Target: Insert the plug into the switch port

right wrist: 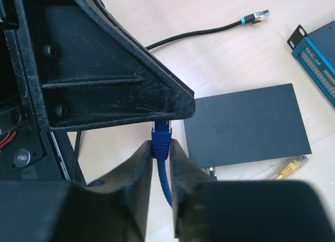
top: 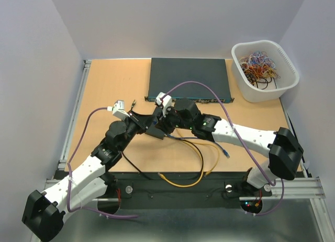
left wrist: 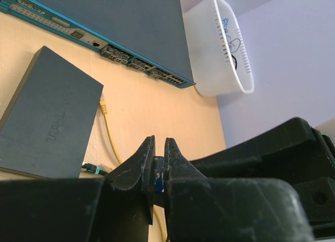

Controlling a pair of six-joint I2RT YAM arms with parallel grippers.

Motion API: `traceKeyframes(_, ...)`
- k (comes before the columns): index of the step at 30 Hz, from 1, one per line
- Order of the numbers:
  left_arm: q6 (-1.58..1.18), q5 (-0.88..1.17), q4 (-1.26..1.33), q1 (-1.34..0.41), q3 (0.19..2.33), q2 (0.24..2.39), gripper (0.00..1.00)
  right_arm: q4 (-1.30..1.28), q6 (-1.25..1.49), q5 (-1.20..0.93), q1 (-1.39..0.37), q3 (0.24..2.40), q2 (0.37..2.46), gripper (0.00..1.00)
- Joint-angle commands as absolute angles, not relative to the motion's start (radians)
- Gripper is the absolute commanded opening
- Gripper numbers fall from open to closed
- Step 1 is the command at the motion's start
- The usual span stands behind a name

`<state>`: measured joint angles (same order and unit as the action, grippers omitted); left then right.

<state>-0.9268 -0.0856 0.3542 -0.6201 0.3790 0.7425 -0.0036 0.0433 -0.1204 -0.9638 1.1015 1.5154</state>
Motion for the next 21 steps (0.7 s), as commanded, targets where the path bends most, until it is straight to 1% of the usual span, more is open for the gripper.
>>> traceKeyframes(1,-0.931,-0.091,0.4,-0.618,0.396,0.722,0.0,0.06,0.04,-0.095,-0.969,1.141,1.525,0.19)
traceKeyframes(3,-0.931,-0.089,0.406,-0.618,0.393,0.719,0.0,0.066,0.043,-0.098,-0.969,1.132,1.523,0.12)
traceKeyframes(4,-0.931,-0.089,0.411,-0.62,0.39,0.721,0.0,0.071,0.044,-0.097,-0.969,1.128,1.523,0.05)
traceKeyframes(5,-0.93,-0.089,0.416,-0.618,0.387,0.721,0.0,0.074,0.048,-0.084,-0.969,1.115,1.517,0.02)
traceKeyframes(7,-0.922,-0.09,0.417,-0.618,0.384,0.727,0.0,0.08,0.052,-0.057,-0.969,1.103,1.511,0.0)
traceKeyframes(8,-0.919,-0.094,0.414,-0.618,0.383,0.732,0.04,0.08,0.061,-0.032,-0.969,1.098,1.508,0.01)
traceKeyframes(9,-0.914,-0.098,0.407,-0.618,0.387,0.744,0.18,0.08,0.078,0.027,-0.969,1.088,1.506,0.0)
traceKeyframes(10,-0.905,-0.103,0.405,-0.618,0.387,0.752,0.28,0.081,0.081,0.049,-0.969,1.082,1.503,0.0)
traceKeyframes(11,-0.896,-0.106,0.403,-0.617,0.388,0.762,0.48,0.08,0.083,0.09,-0.968,1.074,1.502,0.0)
traceKeyframes(13,-0.879,-0.109,0.403,-0.611,0.394,0.776,0.64,0.071,0.087,0.129,-0.966,1.049,1.497,0.0)
traceKeyframes(14,-0.858,-0.112,0.4,-0.607,0.397,0.781,0.76,0.064,0.087,0.165,-0.965,1.04,1.496,0.0)
traceKeyframes(17,-0.827,-0.127,0.396,-0.581,0.405,0.801,0.88,0.037,0.106,0.199,-0.934,0.997,1.489,0.0)
traceKeyframes(21,-0.799,-0.103,0.435,-0.511,0.402,0.851,0.89,0.003,0.143,0.195,-0.885,0.953,1.505,0.0)
